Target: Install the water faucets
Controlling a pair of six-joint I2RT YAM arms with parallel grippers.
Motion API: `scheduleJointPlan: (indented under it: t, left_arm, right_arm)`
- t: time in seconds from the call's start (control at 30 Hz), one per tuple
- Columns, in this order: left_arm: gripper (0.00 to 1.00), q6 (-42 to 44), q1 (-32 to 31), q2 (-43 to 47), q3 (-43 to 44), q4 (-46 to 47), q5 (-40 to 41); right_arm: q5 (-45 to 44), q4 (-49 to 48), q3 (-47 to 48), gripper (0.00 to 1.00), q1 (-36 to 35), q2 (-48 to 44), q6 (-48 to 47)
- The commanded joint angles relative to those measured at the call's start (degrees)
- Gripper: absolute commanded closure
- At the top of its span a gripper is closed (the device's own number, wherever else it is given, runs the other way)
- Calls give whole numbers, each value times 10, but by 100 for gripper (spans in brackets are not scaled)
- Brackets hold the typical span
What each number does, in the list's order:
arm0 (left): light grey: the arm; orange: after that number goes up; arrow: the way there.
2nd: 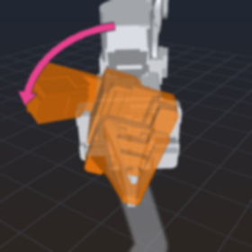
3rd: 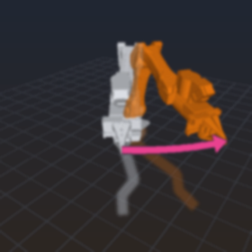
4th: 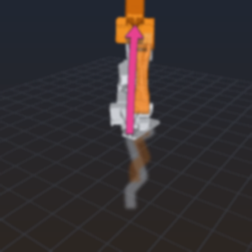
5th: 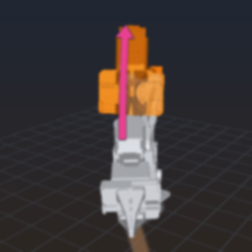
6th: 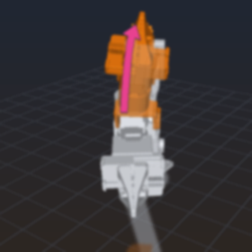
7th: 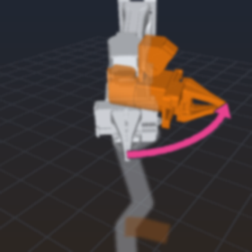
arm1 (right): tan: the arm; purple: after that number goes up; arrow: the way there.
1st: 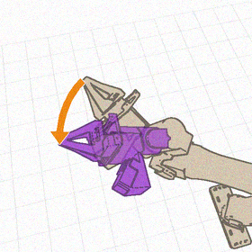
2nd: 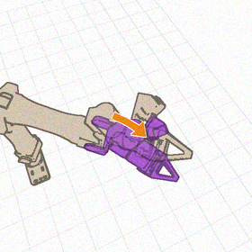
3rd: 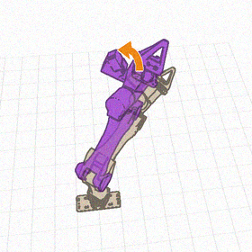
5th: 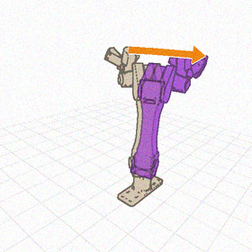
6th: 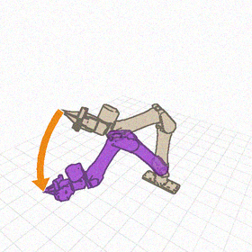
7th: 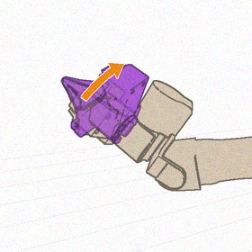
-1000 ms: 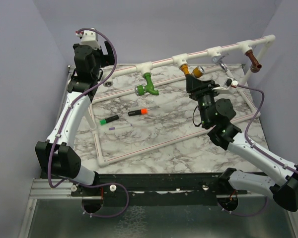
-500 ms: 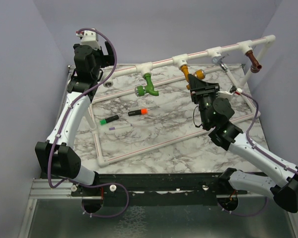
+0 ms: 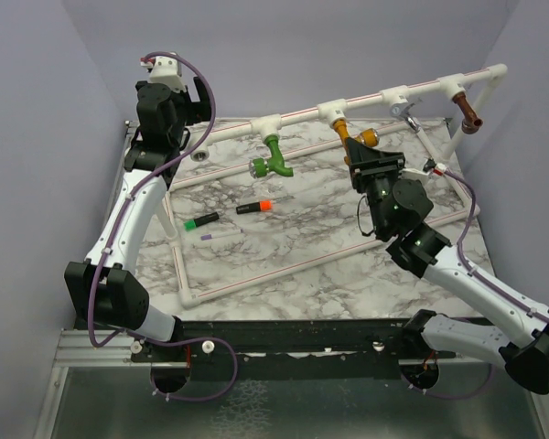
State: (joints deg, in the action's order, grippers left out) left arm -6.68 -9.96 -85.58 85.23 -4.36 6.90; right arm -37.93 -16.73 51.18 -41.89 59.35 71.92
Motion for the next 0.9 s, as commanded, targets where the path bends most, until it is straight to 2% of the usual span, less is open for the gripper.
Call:
scheduleJointPlan:
  t: [0.0, 0.13, 0.3, 0.6, 0.73, 0.87]
  left_arm:
    - [1, -5, -15, -54, -43, -92, -17]
    - [1, -4, -15, -55, -43, -92, -15]
    - [1, -3, -15, -53, -43, -93, -14]
    - [1, -4, -15, -54, -43, -93, -15]
    - [1, -3, -15, -55, -43, -92, -14]
    - [1, -3, -15, -54, -43, -93, -15]
  right_arm:
    - [58, 6, -12, 54, -16, -25, -6]
    - [58, -16, -26, 39, -16, -40, -27]
    - [55, 8, -27, 32, -16, -58, -35]
    - [57, 84, -17, 30, -16, -86, -77]
    - [75, 99, -11, 31, -17, -101, -147]
    - [96, 91, -13, 32, -16, -118, -254]
